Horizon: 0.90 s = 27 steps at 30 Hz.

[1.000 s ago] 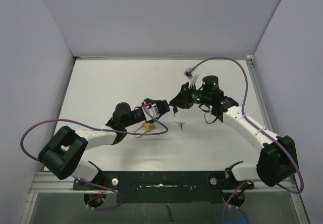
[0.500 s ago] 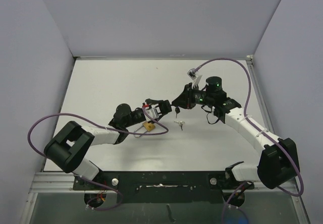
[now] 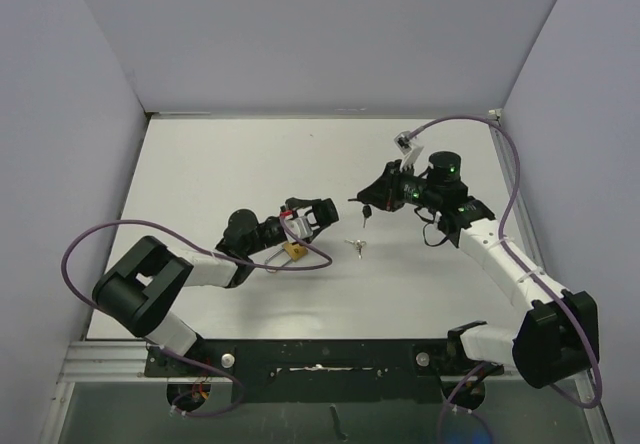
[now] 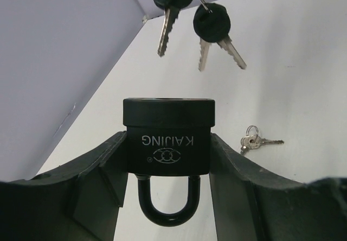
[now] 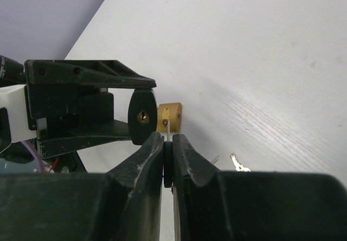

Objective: Unlock with the key

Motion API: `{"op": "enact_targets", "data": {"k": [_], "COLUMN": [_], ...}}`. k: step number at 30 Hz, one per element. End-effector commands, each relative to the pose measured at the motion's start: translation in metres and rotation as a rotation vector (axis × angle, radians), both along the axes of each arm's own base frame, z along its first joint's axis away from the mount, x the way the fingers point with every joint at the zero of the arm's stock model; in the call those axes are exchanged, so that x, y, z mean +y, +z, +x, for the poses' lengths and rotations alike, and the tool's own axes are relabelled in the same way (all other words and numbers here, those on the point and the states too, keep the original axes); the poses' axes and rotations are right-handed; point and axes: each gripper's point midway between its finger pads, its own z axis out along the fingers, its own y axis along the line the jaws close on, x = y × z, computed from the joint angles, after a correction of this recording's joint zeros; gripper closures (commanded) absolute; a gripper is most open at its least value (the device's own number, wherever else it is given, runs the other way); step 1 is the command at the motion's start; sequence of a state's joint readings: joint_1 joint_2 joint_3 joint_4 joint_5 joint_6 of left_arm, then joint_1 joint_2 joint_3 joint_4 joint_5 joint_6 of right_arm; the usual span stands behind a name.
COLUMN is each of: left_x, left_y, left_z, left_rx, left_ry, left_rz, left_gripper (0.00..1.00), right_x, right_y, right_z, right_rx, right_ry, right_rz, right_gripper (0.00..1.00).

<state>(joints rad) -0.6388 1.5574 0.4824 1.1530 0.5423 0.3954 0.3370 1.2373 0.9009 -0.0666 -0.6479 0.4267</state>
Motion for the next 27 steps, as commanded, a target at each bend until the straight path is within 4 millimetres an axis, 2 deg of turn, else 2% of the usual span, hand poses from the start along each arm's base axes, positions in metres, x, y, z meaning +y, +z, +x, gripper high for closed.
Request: {"op": "enact_targets", "data": {"k": [1, 11, 27], "left_x": [0.001, -0.003, -0.017], "left_y": [0.04, 0.041, 0.045], "left_z": [0.008, 0.005, 0.01], "left_rx": [-0.127, -0.148, -0.123], "left_ry": [0.029, -0.004, -0.042], "left_rz": [-0.108, -0.129, -0.133], "left_gripper": [1.0, 1.0, 1.0], "right_x": [-0.013, -0.009, 0.011], "right_y": [0.017, 0.015, 0.011], "right_z": [0.009, 0.001, -0.011], "right_rx": [-0.074, -0.079, -0.093], "right_ry": [-0.066, -0.015, 0.057], "right_rz": [0.005, 0.014, 0.029], "right_gripper": [1.0, 1.0, 1.0]}}
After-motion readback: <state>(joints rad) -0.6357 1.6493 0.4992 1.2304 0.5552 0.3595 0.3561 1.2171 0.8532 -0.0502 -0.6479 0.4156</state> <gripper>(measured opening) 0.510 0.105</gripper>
